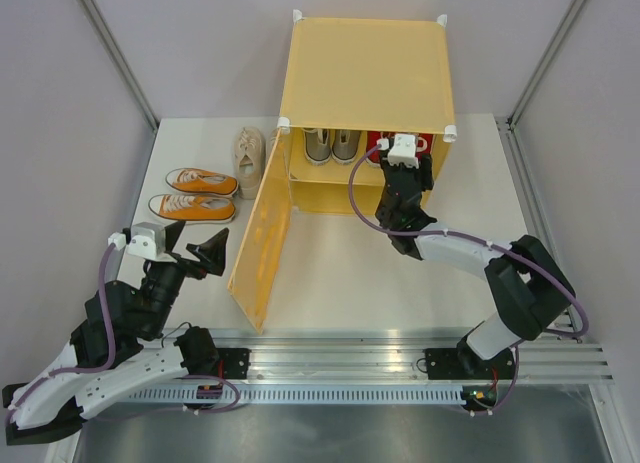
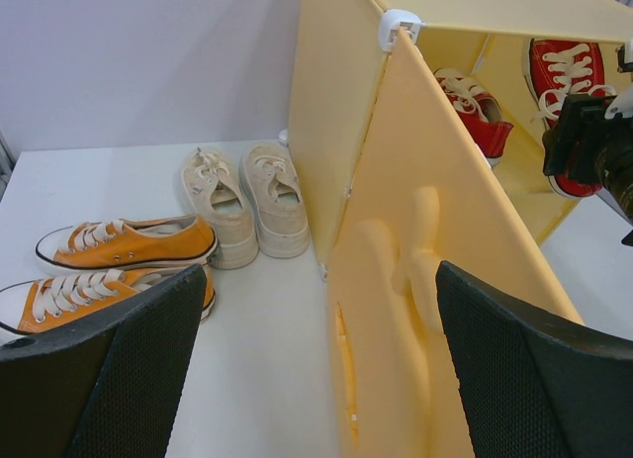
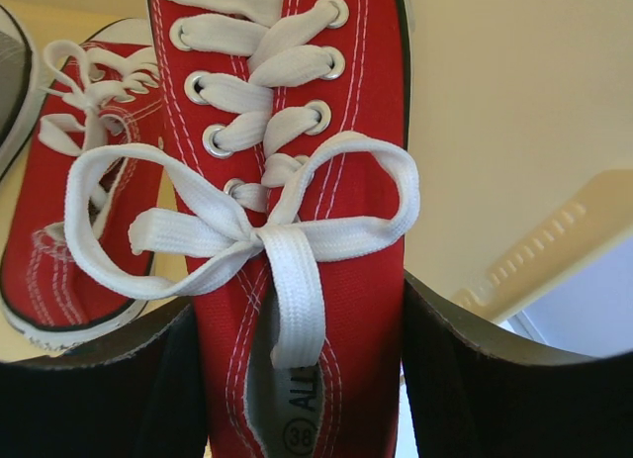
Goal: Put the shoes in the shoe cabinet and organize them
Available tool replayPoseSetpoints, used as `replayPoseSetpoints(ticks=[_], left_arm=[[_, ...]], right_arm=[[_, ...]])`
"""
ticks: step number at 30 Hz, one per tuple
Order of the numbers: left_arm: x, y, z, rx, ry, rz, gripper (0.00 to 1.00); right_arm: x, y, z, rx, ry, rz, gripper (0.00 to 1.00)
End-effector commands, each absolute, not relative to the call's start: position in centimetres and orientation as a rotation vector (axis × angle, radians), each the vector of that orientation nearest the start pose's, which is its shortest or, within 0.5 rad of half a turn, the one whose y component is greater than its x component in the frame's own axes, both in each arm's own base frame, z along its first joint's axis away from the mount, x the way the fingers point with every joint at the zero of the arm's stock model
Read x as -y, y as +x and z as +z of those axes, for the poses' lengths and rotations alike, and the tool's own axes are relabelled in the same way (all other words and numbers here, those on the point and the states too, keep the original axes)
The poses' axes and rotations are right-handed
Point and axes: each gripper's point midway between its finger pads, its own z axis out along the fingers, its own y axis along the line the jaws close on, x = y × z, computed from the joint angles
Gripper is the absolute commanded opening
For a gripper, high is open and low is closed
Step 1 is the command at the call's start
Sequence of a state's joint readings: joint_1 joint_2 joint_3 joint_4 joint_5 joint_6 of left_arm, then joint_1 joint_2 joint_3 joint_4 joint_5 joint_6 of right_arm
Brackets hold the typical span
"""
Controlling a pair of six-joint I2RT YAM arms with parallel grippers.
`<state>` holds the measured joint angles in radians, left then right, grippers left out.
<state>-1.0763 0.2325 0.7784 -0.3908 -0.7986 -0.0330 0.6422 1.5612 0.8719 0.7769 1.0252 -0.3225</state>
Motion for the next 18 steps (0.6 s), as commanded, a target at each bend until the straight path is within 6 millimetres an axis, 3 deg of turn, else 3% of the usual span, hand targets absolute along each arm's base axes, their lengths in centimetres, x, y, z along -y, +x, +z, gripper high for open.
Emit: replayPoseSetpoints(ticks=[1,16,18], left_arm=[[7.0,17.5,34.7,-1.454,0.078,-0.397,1.00],[7.0,17.4,34.7,-1.452,0.078,-0.401,1.00],[7.0,17.4,34.7,-1.452,0.078,-0.401,1.00]], right_arm=[[-10.8,42.0,26.3,-1.455,0.208,-0.458,0.08],[-10.1,44.1,25.2,-1.466,0.190,-0.469,0.26],[-10.1,44.4,24.7,-1.474,0.184,-0.479,0.37]])
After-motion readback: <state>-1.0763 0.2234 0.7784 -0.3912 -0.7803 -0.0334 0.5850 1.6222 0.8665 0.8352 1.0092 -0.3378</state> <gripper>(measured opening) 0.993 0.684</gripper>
